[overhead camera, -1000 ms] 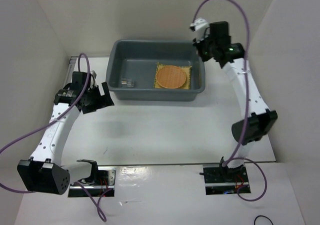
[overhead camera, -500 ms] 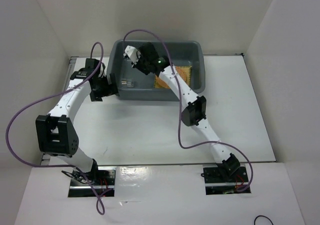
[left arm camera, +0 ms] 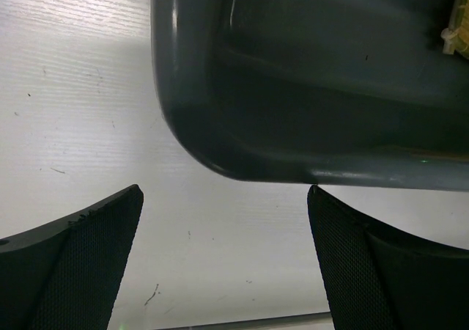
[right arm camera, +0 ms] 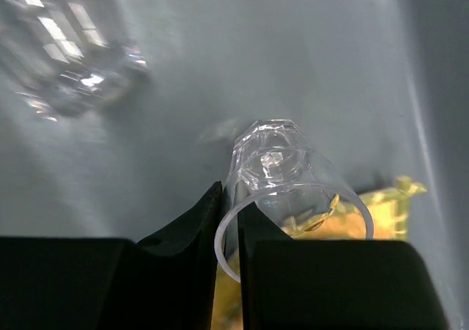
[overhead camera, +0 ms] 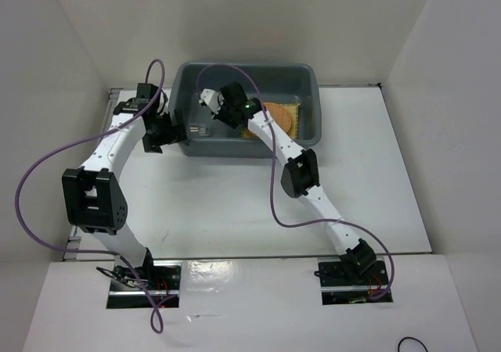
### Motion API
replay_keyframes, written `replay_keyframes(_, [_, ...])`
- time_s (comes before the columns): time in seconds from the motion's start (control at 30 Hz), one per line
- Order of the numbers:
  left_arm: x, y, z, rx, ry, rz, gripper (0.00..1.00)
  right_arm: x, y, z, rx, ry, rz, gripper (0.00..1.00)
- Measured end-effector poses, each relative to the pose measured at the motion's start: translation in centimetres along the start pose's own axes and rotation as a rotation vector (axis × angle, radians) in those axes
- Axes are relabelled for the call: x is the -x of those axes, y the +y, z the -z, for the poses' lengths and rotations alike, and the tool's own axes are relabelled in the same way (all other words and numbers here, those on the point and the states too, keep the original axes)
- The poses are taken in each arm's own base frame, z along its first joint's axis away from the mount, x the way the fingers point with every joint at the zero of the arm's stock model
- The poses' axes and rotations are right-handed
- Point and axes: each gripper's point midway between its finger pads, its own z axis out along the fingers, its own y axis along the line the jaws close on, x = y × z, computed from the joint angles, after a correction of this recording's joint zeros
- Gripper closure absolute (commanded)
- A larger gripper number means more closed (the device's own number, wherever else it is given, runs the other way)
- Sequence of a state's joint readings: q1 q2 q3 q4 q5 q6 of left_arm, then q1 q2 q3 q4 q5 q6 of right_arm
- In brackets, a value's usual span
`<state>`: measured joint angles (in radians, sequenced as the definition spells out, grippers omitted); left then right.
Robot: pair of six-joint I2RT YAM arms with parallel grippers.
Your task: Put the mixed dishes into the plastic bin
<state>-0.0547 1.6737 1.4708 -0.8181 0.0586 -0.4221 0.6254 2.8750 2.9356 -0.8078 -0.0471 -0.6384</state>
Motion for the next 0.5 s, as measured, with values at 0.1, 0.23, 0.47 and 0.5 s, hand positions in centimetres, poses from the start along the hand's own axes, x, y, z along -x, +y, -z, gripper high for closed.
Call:
replay_keyframes(0.1, [0.3,-0.2,-0.4,0.002,0.027,0.003,0.01,-0.9,-1.8,0.1,-0.006,-0.013,-0.033,0.68])
replay_keyframes(0.23, [1.2,-0.7,-0.3,0.000,0.034,0.005,0.01,-1.7,-3.9,0.7,-0.008,-0.037,-0.091,0.46])
replay_keyframes(0.47, [6.4,-2.7,0.8,-0.041,-0.099,0.018,0.01,0.5,-8.9,5.4,-0.045,-0.160,-0.205,0.26])
replay_keyframes(0.5, [6.8,-2.8,0.9,-0.044,-0.113,0.018,0.01,0.8,-9.4,6.4,-0.044,-0.171,-0.227,0.25])
